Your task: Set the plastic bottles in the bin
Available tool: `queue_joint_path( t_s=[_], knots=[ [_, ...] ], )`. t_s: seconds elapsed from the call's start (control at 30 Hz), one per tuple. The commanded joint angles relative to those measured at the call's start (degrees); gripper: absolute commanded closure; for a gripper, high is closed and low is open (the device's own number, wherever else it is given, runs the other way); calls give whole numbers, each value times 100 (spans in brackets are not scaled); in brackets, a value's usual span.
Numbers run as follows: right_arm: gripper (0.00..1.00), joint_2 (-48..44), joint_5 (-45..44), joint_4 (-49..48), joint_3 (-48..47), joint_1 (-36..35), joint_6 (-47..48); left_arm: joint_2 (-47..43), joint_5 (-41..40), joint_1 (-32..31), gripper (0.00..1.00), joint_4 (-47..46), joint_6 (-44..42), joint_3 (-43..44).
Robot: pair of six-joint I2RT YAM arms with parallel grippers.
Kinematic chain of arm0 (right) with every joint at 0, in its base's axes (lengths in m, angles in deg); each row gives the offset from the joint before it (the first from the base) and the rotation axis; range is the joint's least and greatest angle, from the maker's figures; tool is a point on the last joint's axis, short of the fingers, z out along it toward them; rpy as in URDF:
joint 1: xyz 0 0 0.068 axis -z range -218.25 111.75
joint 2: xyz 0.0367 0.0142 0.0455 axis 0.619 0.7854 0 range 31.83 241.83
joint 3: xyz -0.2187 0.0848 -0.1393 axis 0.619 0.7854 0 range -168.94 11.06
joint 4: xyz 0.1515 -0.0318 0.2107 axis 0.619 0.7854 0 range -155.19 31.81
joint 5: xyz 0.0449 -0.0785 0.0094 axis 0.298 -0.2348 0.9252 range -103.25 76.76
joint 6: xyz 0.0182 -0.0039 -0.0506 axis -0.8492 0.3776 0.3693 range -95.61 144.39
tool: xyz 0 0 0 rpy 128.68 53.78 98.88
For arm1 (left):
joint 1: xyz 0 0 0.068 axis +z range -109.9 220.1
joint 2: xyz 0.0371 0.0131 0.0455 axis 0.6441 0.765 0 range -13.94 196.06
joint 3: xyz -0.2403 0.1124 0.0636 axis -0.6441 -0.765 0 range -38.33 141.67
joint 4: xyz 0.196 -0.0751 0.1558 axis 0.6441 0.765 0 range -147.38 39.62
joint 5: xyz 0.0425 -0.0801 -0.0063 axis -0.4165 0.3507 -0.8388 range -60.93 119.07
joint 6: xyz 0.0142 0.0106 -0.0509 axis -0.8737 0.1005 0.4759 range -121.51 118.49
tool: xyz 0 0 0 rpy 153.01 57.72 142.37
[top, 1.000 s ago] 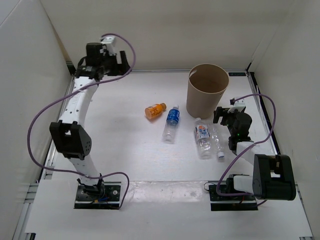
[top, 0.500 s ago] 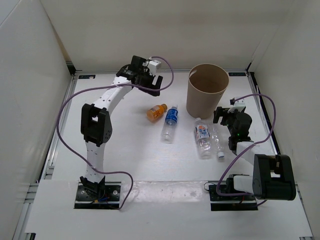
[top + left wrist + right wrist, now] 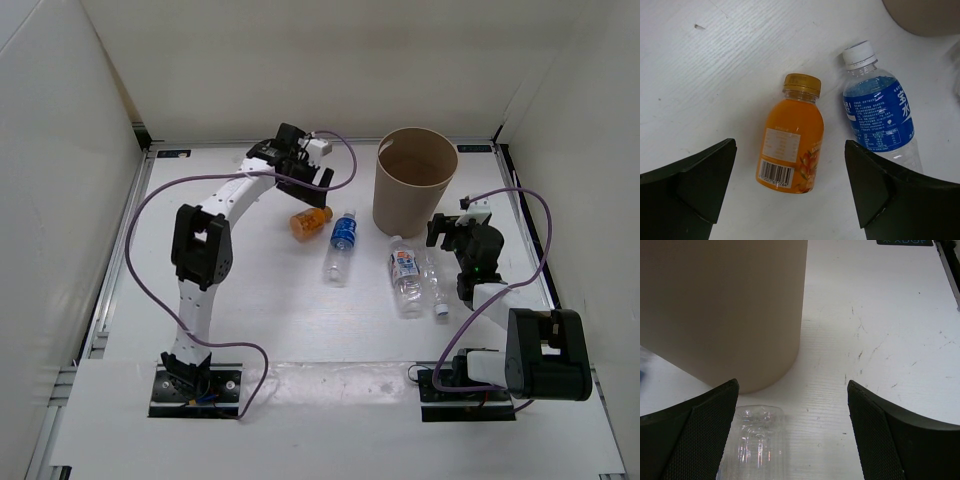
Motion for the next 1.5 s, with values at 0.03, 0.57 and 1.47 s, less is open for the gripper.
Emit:
queue_joint_path(
  t_s=[0.03,0.57,1.47],
  knots=[
    [10,-27,31,-351,-32,5,10,-18,187,-39,0,58,204,-121],
    [10,-18,57,-342,-32,14,10,403,30,-65,0,260,784,-244],
    [10,-27,189,-404,-23,172,10,44,544,778,74,-1203,3539,1514]
  ],
)
